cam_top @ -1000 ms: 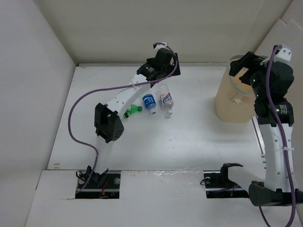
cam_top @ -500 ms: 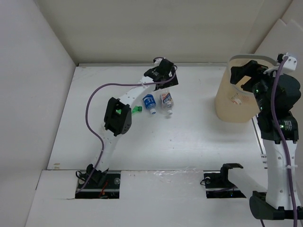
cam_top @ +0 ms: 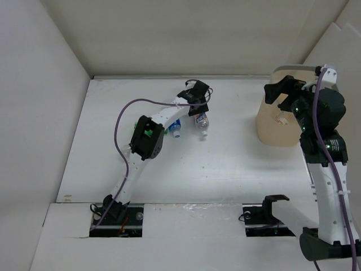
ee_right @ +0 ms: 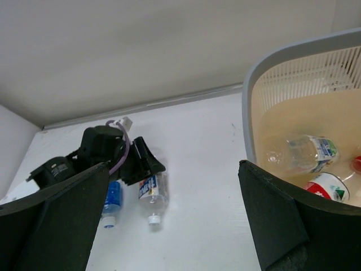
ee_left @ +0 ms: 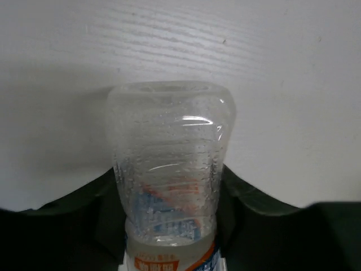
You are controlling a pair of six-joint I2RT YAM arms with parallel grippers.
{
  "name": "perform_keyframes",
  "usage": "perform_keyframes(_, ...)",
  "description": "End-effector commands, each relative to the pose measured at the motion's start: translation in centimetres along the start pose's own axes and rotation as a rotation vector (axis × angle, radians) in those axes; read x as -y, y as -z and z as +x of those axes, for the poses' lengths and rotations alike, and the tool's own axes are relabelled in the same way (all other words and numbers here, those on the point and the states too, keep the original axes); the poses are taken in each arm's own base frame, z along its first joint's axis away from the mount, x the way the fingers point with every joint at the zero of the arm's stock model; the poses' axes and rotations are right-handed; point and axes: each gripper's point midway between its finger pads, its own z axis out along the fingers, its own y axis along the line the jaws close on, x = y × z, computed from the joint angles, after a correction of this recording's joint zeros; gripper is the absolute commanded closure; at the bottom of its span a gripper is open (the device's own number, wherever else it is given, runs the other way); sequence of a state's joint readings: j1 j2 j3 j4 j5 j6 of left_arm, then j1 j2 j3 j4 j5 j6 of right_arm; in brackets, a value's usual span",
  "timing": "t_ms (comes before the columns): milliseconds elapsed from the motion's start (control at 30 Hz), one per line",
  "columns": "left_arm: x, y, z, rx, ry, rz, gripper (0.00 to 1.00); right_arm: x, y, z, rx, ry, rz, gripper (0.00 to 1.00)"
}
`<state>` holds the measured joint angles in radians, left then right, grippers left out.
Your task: Put the plastic bottles in the bin
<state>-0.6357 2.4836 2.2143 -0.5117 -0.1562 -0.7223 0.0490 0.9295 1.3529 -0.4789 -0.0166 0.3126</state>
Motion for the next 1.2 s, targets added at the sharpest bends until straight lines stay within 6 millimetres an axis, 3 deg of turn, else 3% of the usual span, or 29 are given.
perform_keyframes(0,0.7,-0.6,0.0,-0.008,0.006,0.023,0.67,-2.0,0.4,-1.4,0.06,0.012,-0.086,0.0)
perform_keyframes(33,1.0,-0.4,-0.3,-0.002,0.008,0.03,0.9,-2.4,0.5,-1.3,0.056,0.012,-0.099,0.0)
perform_keyframes(67,1.7,0.3,-0.4,-0.015,0.01,0.062,0.97,-2.6,0.3,-1.0,0.053,0.012,-0.107,0.0)
perform_keyframes(100,3.5,2.5,-2.4,0.029,0.01,0.133,0.99,-3.2,0.3,-0.3,0.032,0.013,-0.134,0.0)
perform_keyframes(133,3.5,3.1,-2.2,0.025,0.002,0.15,1.0,-3.6,0.3,-0.7,0.049,0.04,-0.16,0.0)
perform_keyframes(200,5.7,6.1,-4.4,0.086,0.002,0.259,1.0,-5.5,0.3,0.7,0.015,0.064,-0.268,0.0)
perform_keyframes(233,7.1,10.4,-6.8,0.15,0.001,0.33,1.0,-5.7,0.0,1.9,-0.012,0.065,-0.296,0.0)
perform_keyframes(300,7.1,13.3,-7.7,0.198,-0.007,0.371,1.0,-6.6,-0.1,2.9,-0.025,0.079,-0.363,0.0)
perform_keyframes(333,8.6,18.3,-10.3,0.29,-0.012,0.467,1.0,-7.2,-0.1,4.8,-0.072,0.078,-0.425,0.0)
perform_keyframes(367,8.3,19.4,-10.2,0.301,-0.026,0.488,1.0,-7.8,-0.1,5.0,-0.064,0.082,-0.47,0.0)
perform_keyframes(433,9.3,23.7,-11.5,0.374,-0.076,0.584,1.0,-9.3,0.3,6.7,-0.11,0.051,-0.585,0.0)
perform_keyframes(467,10.1,27.8,-12.1,0.42,-0.103,0.65,1.0,-9.6,0.2,7.5,-0.115,0.039,-0.62,0.0)
perform_keyframes(533,10.9,31.0,-11.6,0.456,-0.154,0.697,1.0,-11.2,0.9,8.5,-0.145,0.003,-0.711,0.0)
perform_keyframes(567,11.2,34.4,-12.1,0.513,-0.185,0.738,1.0,-11.9,0.8,9.8,-0.173,-0.016,-0.738,0.0)
perform_keyframes(600,11.6,35.1,-10.9,0.509,-0.206,0.757,1.0,-12.9,1.2,9.5,-0.157,-0.044,-0.777,0.0)
perform_keyframes(767,12.2,40.4,-9.7,0.539,-0.232,0.887,1.0,-17.3,3.5,9.4,-0.15,-0.097,-0.962,0.0)
perform_keyframes(800,12.4,42.4,-9.7,0.581,-0.246,0.926,1.0,-18.3,4.2,9.4,-0.142,-0.094,-1.002,0.0)
perform_keyframes(833,12.8,42.7,-8.5,0.565,-0.259,0.952,1.0,-18.6,4.1,9.5,-0.146,-0.107,-1.002,0.0)
perform_keyframes(933,13.3,45.0,-7.5,0.591,-0.29,1.031,1.0,-19.7,4.5,7.9,-0.085,-0.107,-1.021,0.0)
perform_keyframes(967,13.4,44.4,-6.8,0.567,-0.294,1.044,1.0,-20.3,5.1,7.1,-0.054,-0.103,-1.048,0.0)
perform_keyframes(1067,13.6,45.6,-6.1,0.549,-0.297,1.11,1.0,-21.1,5.7,5.7,-0.022,-0.108,-1.088,0.0)
perform_keyframes(1133,13.9,45.4,-5.0,0.52,-0.306,1.133,1.0,-22.0,5.6,5.9,-0.034,-0.117,-1.117,0.0)
perform_keyframes(1167,13.9,46.2,-5.0,0.521,-0.301,1.158,1.0,-22.1,5.2,5.6,-0.029,-0.13,-1.101,0.0)
